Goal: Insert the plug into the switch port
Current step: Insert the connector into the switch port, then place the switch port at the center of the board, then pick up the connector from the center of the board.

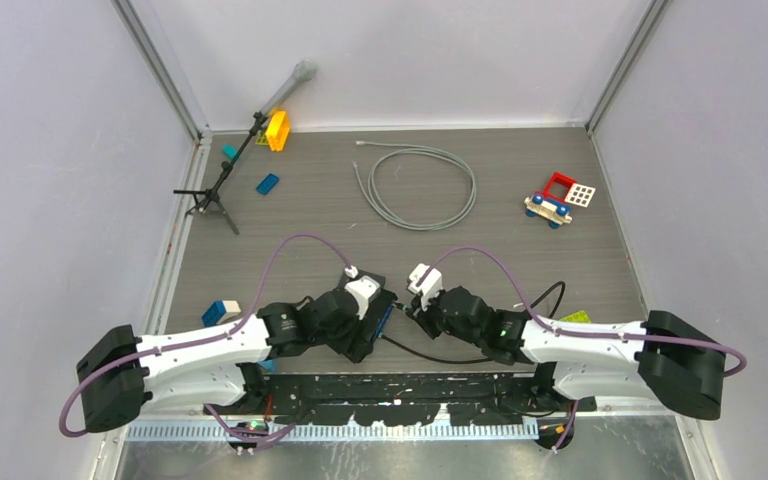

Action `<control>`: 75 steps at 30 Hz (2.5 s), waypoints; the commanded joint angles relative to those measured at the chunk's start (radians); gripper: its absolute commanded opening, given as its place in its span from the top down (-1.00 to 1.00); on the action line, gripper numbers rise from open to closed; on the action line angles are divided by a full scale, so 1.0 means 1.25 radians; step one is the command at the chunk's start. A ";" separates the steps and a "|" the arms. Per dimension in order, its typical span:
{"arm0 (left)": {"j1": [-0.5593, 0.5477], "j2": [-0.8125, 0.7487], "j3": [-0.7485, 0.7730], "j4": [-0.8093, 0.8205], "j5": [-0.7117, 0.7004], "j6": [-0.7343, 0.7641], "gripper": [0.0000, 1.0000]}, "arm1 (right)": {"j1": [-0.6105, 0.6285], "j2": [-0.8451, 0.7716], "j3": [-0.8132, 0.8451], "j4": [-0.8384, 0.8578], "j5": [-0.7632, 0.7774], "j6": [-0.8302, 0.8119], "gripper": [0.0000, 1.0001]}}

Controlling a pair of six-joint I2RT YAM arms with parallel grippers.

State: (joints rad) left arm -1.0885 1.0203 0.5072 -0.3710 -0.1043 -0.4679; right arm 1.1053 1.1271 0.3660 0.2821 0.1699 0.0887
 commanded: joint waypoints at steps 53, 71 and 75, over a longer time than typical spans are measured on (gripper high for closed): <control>0.281 0.195 0.195 0.092 -0.045 0.168 0.62 | -0.320 -0.064 0.318 -0.332 0.009 0.159 -0.18; 0.281 -0.062 0.019 0.102 -0.009 0.086 -0.99 | -0.447 0.793 1.060 -0.278 -0.267 0.092 -0.36; 0.281 -0.086 0.005 0.088 -0.019 0.054 -0.99 | -0.446 0.915 1.224 -0.364 -0.249 0.057 -0.36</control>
State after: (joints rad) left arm -0.7376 0.9497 0.5301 -0.2966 -0.1326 -0.3489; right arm 0.5434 2.1914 1.7134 -0.0685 -0.1345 0.2192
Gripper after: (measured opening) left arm 0.995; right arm 0.677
